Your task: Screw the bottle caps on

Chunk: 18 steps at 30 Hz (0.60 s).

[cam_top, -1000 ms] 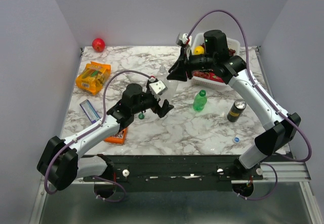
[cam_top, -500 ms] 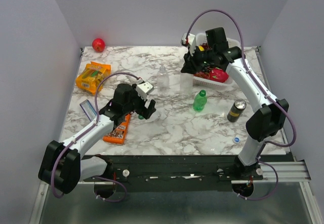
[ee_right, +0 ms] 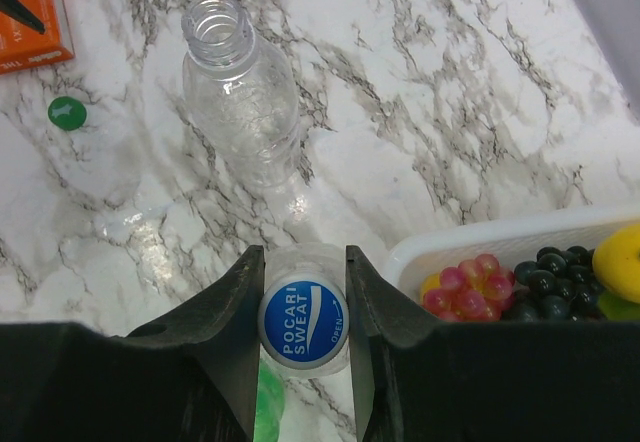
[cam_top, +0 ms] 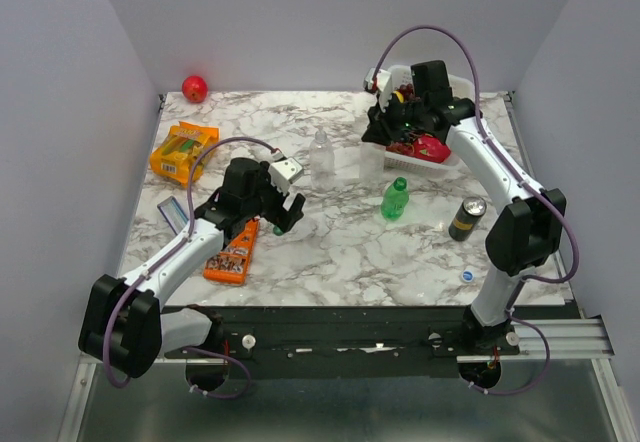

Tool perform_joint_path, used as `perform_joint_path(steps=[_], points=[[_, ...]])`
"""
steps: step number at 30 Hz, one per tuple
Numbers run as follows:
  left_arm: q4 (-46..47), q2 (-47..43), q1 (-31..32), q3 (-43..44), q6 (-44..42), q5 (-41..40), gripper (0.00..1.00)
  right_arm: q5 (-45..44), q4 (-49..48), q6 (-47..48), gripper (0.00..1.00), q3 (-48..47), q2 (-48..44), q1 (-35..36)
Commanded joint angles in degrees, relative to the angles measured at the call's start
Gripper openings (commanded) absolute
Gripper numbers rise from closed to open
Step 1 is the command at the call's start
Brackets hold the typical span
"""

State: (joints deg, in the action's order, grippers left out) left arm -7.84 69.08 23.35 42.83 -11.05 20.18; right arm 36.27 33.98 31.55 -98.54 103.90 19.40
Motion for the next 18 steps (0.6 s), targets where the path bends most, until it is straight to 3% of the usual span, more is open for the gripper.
perform_joint_path(steps=[1, 6, 14, 18], points=[[-1.66, 1.32, -0.77, 2.17, -1.08, 1.17, 0.99, 0.03, -4.09, -0.26, 0.18, 2.12, 1.31, 0.03], [-1.3, 2.99, -1.2, 3.57, -1.25, 1.26, 0.99, 0.29, -5.85, -0.7, 0.24, 4.23, 1.22, -0.15], [-1.22, 4.4, -1.64, 4.9, -2.75, 2.84, 0.99, 0.38, -6.12, 0.09, 0.45, 4.77, 1.48, -0.15], [-0.78, 4.92, -1.73, 4.98, -2.66, 3.19, 0.99, -0.32, -6.12, 0.0, 0.5, 4.59, 1.57, -0.24]])
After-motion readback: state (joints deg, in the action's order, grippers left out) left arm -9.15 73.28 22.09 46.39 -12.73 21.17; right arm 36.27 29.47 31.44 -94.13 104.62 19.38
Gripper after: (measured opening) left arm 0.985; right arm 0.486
